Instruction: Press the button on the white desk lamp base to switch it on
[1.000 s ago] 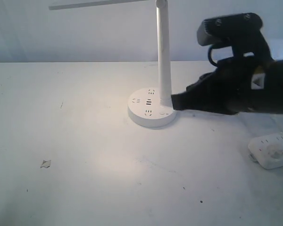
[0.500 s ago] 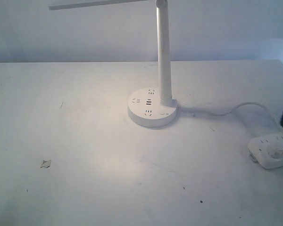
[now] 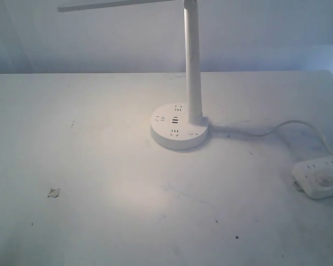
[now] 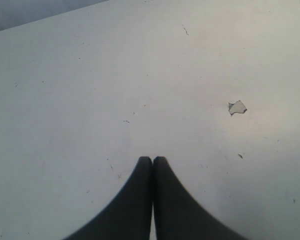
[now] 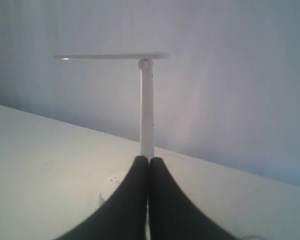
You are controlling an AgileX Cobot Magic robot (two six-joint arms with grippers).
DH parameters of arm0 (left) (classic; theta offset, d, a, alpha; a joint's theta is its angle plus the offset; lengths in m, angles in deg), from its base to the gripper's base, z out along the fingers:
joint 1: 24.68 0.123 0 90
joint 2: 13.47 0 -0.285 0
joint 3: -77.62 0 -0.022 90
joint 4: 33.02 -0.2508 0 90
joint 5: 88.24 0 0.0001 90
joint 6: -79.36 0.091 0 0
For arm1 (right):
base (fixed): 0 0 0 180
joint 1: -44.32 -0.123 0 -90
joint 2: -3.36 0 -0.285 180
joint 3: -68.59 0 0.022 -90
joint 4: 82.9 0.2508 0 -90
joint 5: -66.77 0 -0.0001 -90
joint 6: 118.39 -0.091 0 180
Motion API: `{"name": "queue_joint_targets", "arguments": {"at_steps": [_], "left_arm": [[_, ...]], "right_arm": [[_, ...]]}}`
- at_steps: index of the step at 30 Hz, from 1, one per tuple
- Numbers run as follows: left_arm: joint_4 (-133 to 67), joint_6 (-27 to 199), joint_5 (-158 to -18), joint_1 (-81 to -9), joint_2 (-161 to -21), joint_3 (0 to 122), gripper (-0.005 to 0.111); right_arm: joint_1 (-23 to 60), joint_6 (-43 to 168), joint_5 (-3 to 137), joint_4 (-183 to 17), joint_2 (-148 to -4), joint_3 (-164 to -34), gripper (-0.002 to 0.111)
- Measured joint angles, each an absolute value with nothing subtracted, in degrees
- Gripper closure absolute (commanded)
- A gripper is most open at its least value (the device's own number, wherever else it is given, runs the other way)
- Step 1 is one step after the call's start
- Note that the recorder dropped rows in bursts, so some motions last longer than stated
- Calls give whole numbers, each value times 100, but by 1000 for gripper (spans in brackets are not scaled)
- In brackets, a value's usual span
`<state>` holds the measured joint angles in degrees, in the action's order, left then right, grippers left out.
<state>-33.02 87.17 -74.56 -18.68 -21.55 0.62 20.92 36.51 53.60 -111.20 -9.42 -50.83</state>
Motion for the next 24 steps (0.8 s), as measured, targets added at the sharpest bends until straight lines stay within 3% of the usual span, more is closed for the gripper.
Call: {"name": "queue_joint_targets", "arguments": {"at_steps": [14, 24], "left_arm": [[-3302, 8717, -7456, -1868, -2155, 62, 107], [-3302, 8717, -7456, -1868, -2155, 62, 107]], "right_arm": [[2092, 2918, 5616, -11113, -2505, -5083, 108], [2092, 2566, 5627, -10532, -2576, -5083, 108]]}}
